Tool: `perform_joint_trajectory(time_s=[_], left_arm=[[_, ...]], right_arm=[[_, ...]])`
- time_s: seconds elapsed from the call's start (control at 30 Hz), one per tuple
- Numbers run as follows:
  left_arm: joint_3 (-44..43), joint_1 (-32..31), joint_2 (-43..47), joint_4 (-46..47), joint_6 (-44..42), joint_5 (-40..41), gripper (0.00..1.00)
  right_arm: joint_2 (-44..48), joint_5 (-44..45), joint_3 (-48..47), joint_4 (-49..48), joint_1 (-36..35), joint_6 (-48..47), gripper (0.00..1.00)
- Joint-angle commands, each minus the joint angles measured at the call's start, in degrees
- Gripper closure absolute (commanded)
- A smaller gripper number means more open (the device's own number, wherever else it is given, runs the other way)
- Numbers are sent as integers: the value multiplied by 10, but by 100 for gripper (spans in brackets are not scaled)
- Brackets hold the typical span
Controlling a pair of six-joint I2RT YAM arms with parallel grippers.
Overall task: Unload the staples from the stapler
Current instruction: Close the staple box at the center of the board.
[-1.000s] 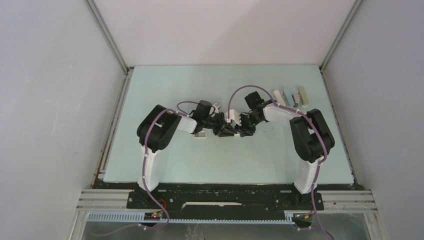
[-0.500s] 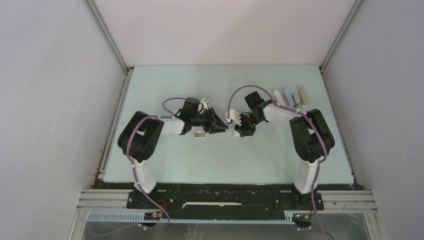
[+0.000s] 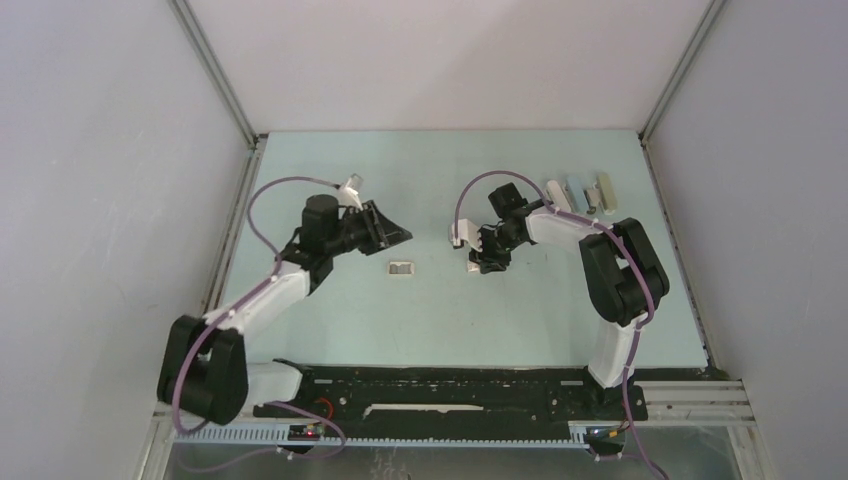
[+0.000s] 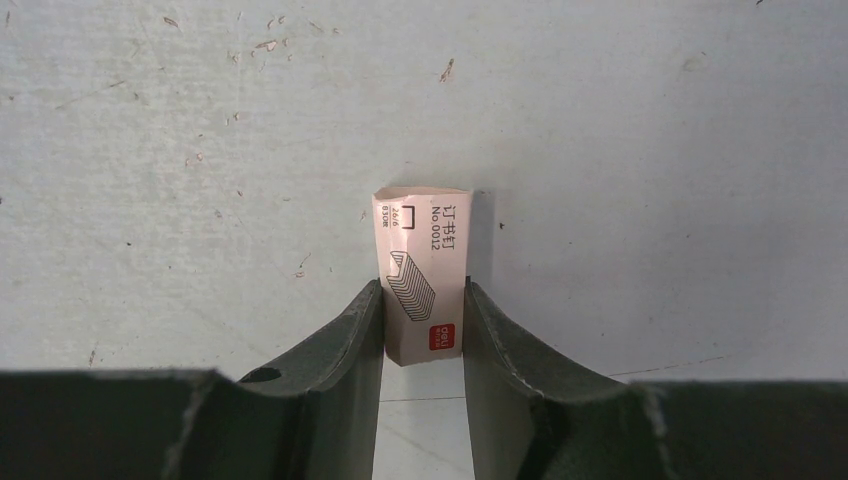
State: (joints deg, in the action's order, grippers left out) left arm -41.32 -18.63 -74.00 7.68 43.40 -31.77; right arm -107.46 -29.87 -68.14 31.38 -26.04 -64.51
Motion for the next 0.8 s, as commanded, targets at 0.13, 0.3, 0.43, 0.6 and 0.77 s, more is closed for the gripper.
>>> perform_joint_trajectory(time_s=[0.13, 0.3, 0.43, 0.6, 0.77], left_arm=[[71, 41, 156, -61, -111, 189, 50], [118, 65, 163, -45, -96, 194, 30], [138, 81, 99, -1, -66, 133, 33], [142, 82, 47, 37, -50, 121, 32], [125, 82, -6, 23, -62, 126, 39]], right_arm=[[25, 8, 13, 2, -19, -11, 60], [27, 7, 16, 3, -28, -10, 61], [29, 14, 17, 7, -36, -14, 62], [33, 15, 17, 15, -43, -17, 62], [34, 24, 18, 18, -53, -21, 62]])
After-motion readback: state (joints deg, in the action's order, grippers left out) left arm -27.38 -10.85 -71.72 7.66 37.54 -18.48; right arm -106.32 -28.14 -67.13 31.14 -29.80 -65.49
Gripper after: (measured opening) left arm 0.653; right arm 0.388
